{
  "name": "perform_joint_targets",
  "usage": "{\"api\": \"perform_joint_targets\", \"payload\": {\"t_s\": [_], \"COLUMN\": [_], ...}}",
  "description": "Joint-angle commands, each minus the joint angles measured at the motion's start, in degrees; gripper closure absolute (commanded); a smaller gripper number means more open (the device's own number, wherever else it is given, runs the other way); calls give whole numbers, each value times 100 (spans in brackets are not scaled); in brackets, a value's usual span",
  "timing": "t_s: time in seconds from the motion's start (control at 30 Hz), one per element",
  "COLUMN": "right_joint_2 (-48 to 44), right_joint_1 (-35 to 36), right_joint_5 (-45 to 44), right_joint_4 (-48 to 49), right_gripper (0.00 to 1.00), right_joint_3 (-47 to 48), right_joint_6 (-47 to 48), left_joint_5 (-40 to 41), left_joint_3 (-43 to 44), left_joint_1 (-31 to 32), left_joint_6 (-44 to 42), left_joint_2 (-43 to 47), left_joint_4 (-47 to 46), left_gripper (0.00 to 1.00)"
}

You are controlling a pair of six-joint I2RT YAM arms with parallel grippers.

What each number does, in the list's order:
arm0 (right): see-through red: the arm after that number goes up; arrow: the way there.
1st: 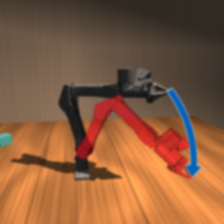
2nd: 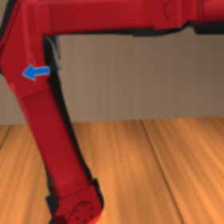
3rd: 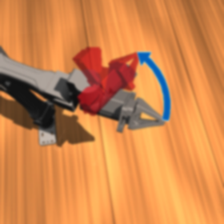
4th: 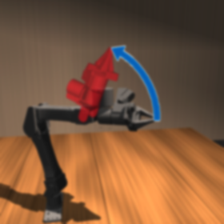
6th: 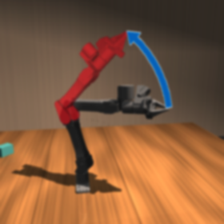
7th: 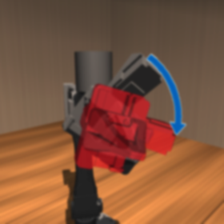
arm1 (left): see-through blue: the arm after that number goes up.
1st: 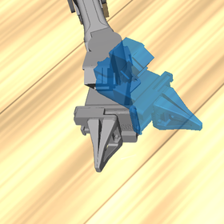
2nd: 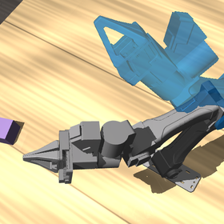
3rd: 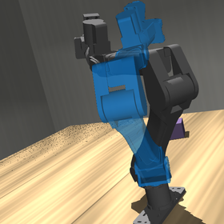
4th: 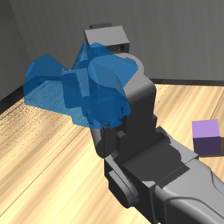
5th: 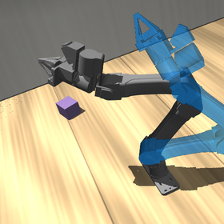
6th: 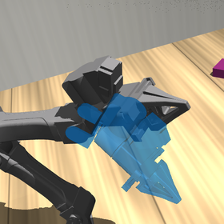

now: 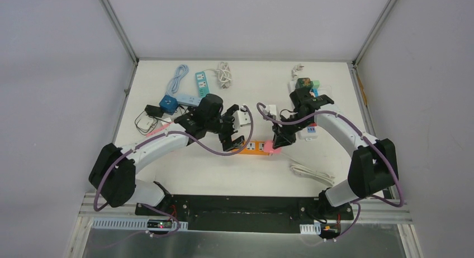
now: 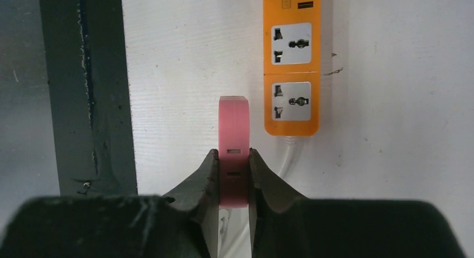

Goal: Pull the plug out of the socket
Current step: Remove the plug from the socket, then place the plug at the center of the board.

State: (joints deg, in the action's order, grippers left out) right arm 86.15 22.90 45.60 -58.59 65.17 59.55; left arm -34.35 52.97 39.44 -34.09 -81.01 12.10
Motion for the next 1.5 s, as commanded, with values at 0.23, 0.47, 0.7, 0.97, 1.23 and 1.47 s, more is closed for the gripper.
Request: {"api": "perform_joint_targets", "payload": {"t_s": [0.23, 0.47, 0.7, 0.97, 1.23, 1.47], "right_joint_2": [-153, -208, -199, -122, -94, -46], "right_joint_1": [-74, -165, -205, -233, -238, -242], "right_joint_5": [591, 729, 806, 1051, 1100, 1125], "right_joint_4": [-923, -996, -1021, -927, -733, -597], "right_gripper": [100, 100, 100, 100, 100, 100], "right_joint_3": [492, 501, 490, 488, 454, 444], "right_joint_6": [350, 322, 321, 76, -239, -488], "left_joint_5": [422, 236, -203, -697, -824, -985], "left_joint_3": [251, 448, 380, 46, -87, -111], "left_joint_1": [55, 55, 53, 57, 55, 57], "left_joint_6": [1419, 1839, 2121, 2553, 2783, 2964], "left_joint_2": [1000, 1119, 1077, 1086, 1081, 938], "left_joint_4": [-146, -98, -432, -1377, -1774, -1976], "left_gripper": [1, 1, 1, 1, 1, 1]}}
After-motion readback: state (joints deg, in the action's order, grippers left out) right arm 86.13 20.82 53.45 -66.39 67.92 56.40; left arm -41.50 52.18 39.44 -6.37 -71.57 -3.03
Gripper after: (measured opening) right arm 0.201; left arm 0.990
